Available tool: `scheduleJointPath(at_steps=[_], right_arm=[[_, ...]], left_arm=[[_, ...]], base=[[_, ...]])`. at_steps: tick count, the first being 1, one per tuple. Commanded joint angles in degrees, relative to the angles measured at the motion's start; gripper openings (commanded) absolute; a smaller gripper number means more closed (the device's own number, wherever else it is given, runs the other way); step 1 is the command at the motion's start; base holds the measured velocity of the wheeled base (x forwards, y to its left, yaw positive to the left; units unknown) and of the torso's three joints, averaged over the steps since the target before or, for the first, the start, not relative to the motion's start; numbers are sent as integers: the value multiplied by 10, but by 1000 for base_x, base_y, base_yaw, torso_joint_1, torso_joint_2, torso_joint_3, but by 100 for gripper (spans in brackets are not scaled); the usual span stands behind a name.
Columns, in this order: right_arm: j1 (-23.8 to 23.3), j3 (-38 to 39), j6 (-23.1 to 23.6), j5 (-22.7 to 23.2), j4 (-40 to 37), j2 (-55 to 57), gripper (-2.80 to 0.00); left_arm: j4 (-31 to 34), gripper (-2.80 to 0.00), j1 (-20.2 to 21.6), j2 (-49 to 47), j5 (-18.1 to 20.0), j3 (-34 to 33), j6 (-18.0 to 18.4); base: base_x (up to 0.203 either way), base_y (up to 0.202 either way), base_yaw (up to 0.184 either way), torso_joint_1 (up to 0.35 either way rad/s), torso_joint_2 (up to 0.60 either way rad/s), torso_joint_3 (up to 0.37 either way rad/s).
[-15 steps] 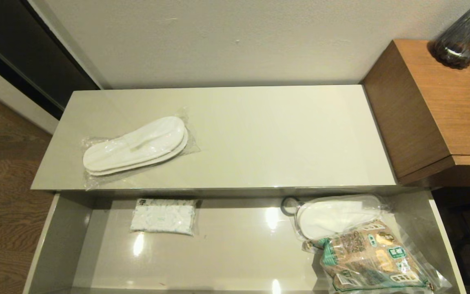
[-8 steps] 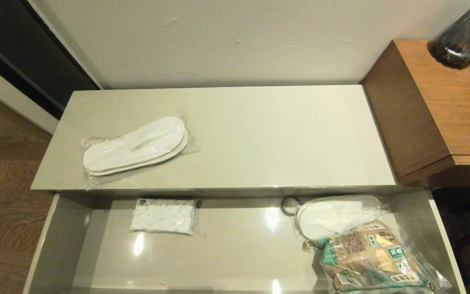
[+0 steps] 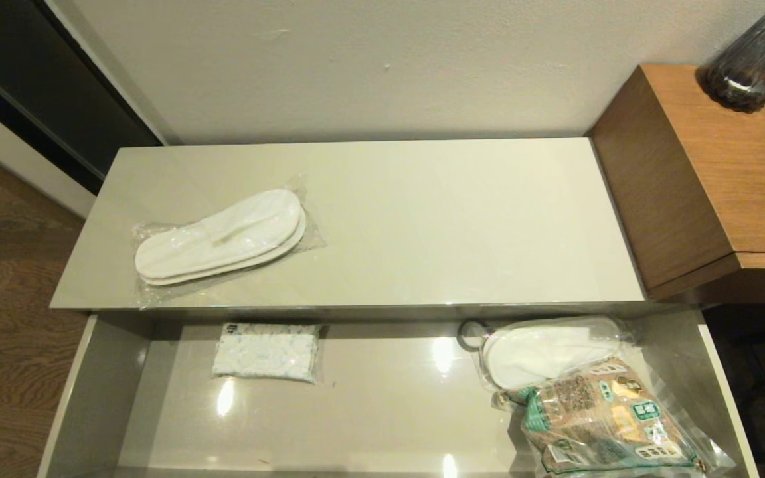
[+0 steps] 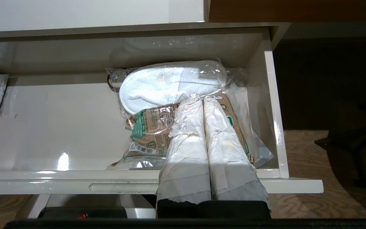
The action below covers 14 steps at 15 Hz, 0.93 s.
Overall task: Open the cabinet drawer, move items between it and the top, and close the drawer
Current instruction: Close the drawer
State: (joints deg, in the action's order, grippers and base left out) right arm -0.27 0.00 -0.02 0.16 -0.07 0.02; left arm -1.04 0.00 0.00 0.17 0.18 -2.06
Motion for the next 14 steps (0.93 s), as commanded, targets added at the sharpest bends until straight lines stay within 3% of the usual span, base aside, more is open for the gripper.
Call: scheduleJointPath(at_steps=[1,6,8,11,14], right_arm=[[0,0,0,0,0,0,-280],[0,0,0,0,0,0,-280],[0,0,0,0,0,0,-280],[0,0,0,0,0,0,-280],[0,0,0,0,0,0,-280]], left_arm=[[0,-280,0,-1,0,0,0],[2,-280,0,-1,-1,0,6],[31,-280,1,-2,-2,9,37],[103,-280,1,-38,22,105,66],[182,-280,2,-190,43,194,54]], base=[[0,0,0,0,0,0],[0,0,0,0,0,0],[0,0,0,0,0,0],[0,0,0,0,0,0],[0,0,0,0,0,0]])
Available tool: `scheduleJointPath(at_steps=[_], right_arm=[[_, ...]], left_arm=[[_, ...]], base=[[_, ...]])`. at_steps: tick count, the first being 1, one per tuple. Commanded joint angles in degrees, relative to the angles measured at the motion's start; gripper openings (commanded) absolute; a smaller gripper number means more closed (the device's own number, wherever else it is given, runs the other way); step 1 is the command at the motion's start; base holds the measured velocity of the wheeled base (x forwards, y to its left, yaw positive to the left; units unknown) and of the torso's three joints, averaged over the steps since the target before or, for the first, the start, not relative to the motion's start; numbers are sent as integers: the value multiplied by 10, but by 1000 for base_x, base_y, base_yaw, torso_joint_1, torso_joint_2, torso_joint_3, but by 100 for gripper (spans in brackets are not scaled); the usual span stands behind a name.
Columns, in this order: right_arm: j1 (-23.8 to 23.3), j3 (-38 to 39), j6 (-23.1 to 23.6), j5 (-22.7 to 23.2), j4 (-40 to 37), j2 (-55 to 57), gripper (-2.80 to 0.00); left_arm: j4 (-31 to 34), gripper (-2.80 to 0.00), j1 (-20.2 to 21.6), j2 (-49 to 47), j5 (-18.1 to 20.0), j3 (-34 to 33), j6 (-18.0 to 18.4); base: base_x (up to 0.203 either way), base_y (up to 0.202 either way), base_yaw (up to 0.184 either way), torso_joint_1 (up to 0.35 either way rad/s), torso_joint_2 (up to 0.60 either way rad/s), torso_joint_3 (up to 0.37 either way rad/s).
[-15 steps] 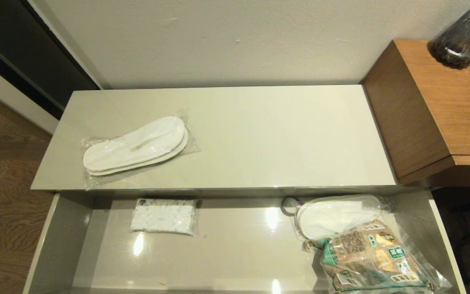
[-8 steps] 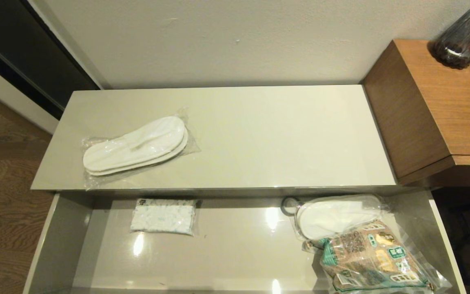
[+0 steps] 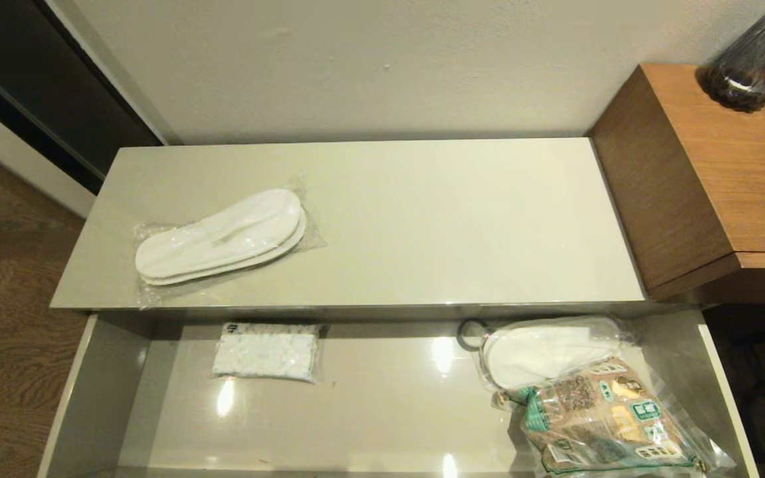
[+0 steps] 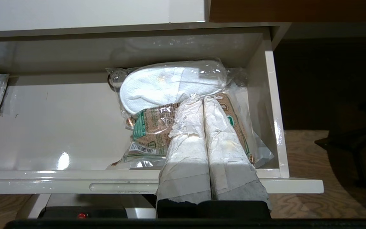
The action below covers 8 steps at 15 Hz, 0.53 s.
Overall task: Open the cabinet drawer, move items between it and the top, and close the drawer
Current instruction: Close the drawer
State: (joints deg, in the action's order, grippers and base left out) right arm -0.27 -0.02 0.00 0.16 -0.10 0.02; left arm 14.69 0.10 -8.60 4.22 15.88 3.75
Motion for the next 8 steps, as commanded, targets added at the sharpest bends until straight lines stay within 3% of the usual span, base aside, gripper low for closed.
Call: scheduleJointPath(at_steps=[1,5,8], right_arm=[[0,0,0,0,0,0,-280],[0,0,0,0,0,0,-280],[0,0,0,0,0,0,-280]], left_arm=[[47,-280,2,-164,6,49,-11],[98,-280,5,-396,24,73,-36],[111,-280,4,-535,53,64,-79]], base=[[0,0,0,0,0,0],[0,0,0,0,0,0],[0,0,0,0,0,0]])
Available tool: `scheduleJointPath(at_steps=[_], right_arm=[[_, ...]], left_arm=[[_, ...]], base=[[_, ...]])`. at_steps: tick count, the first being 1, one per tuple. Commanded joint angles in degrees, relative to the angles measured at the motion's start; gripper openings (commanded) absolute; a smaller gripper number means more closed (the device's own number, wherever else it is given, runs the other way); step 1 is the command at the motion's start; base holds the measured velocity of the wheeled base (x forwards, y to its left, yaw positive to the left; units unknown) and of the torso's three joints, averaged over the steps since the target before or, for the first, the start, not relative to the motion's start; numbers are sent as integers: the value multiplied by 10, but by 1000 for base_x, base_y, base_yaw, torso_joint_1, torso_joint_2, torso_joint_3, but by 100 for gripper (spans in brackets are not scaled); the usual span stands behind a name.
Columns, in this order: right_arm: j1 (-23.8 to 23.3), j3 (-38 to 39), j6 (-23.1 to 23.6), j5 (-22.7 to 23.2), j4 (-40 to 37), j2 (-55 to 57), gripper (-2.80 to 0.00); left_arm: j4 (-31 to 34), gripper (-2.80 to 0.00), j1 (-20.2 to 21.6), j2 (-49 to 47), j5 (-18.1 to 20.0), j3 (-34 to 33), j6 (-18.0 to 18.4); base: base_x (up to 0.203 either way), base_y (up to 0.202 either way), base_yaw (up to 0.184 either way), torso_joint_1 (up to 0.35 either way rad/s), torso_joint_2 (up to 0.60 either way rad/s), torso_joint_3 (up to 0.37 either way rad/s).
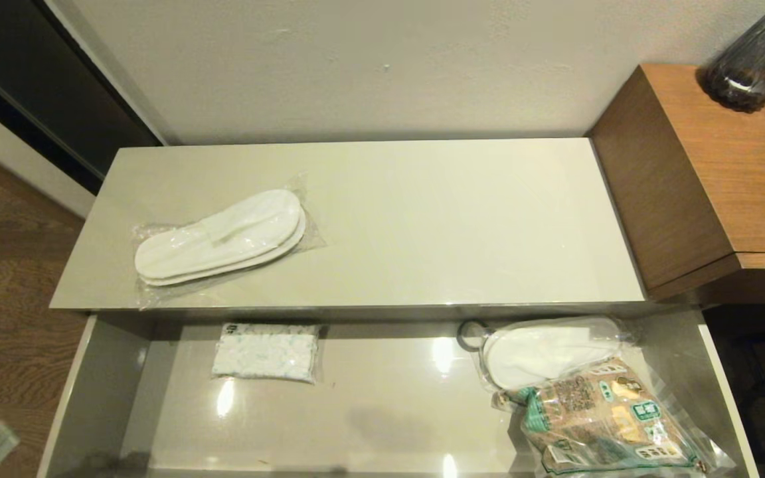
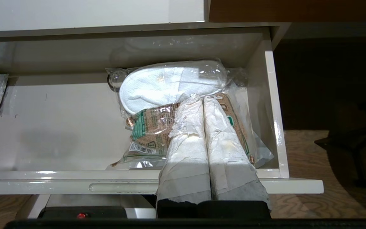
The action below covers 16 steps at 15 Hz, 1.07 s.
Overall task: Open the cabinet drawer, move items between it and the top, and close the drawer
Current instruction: Close the drawer
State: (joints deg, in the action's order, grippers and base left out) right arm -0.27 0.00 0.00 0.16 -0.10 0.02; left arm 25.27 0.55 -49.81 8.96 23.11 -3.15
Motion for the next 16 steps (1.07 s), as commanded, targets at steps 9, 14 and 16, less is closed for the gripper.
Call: scheduleJointPath(at_steps=[9,14,16], right_arm=[[0,0,0,0,0,0,-280],[0,0,0,0,0,0,-280],[0,0,0,0,0,1,-280]], left_arm=[[-185,-280,-12,-382,-8,-111,-140],[-318,-280,-12,-451,-66,-147,-175],[-352,-280,-12,-459,-74,-147,-198]], base=[[0,0,0,0,0,0],[0,0,0,0,0,0],[0,0,0,0,0,0]])
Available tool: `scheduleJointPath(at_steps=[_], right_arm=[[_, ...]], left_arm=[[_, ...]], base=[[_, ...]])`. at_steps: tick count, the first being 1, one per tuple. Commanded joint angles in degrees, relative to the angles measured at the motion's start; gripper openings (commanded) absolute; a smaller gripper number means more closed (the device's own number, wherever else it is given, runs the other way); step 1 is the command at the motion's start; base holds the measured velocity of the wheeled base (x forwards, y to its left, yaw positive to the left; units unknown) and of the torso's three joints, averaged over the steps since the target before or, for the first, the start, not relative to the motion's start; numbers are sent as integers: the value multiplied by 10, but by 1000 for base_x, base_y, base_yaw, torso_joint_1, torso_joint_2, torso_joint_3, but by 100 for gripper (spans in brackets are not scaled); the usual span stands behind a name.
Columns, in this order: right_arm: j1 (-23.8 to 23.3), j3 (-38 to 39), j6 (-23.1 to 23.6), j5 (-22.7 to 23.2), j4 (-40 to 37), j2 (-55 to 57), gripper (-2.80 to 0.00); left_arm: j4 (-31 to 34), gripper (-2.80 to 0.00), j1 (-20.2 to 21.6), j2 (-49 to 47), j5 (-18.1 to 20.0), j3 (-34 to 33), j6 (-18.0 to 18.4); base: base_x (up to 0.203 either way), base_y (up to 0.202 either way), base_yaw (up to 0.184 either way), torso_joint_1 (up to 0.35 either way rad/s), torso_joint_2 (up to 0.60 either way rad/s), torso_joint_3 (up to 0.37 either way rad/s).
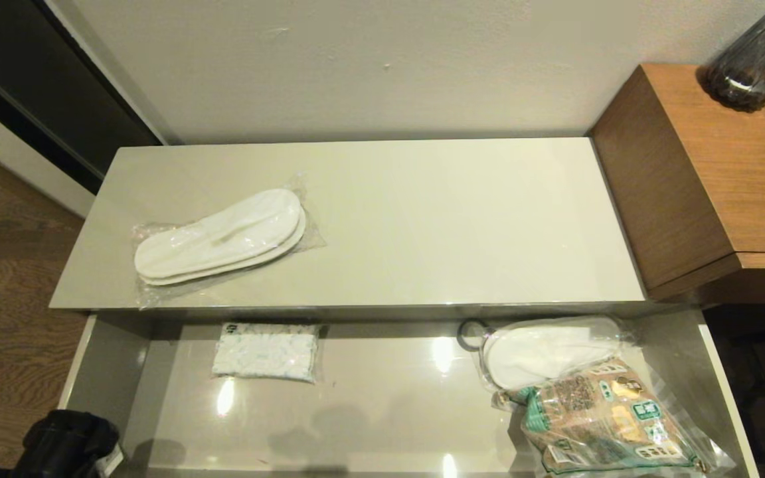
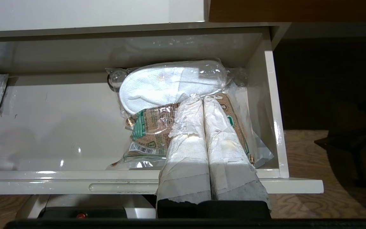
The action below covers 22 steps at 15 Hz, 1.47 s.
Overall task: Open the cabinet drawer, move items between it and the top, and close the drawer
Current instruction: Close the drawer
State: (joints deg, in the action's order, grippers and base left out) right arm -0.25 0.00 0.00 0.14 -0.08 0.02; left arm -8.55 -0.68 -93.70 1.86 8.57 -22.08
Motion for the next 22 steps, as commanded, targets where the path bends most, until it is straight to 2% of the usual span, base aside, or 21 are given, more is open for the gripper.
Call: scheduleJointPath(at_steps=[1,6,9,11,12,16,18,20,22], right_arm=[[0,0,0,0,0,0,-280],[0,0,0,0,0,0,-280],[0,0,0,0,0,0,-280],[0,0,0,0,0,0,-280],[0,0,0,0,0,0,-280],[0,0,0,0,0,1,-280],[0,0,0,0,0,0,-280],[0,0,0,0,0,0,-280],[0,0,0,0,0,0,-280]], left_arm=[[-29,-280,0,-20,-11,-1,-17],[-117,-280,0,-18,-28,1,-61],[-130,-280,0,-19,-40,2,-67],[-145,-280,0,-14,-44,16,-96],[-156,-280,0,-15,-58,26,-114],[-229,-280,-10,-18,-172,100,-209],[-228,-280,-13,-12,-211,142,-220],[-225,-280,-15,-25,-212,177,-219],[-197,-280,-27,-41,-223,247,-218]], base=[[0,0,0,0,0,0],[0,0,0,0,0,0],[0,0,0,0,0,0],[0,0,0,0,0,0],[0,0,0,0,0,0],[0,0,0,0,0,0],[0,0,0,0,0,0],[0,0,0,0,0,0],[0,0,0,0,0,0]])
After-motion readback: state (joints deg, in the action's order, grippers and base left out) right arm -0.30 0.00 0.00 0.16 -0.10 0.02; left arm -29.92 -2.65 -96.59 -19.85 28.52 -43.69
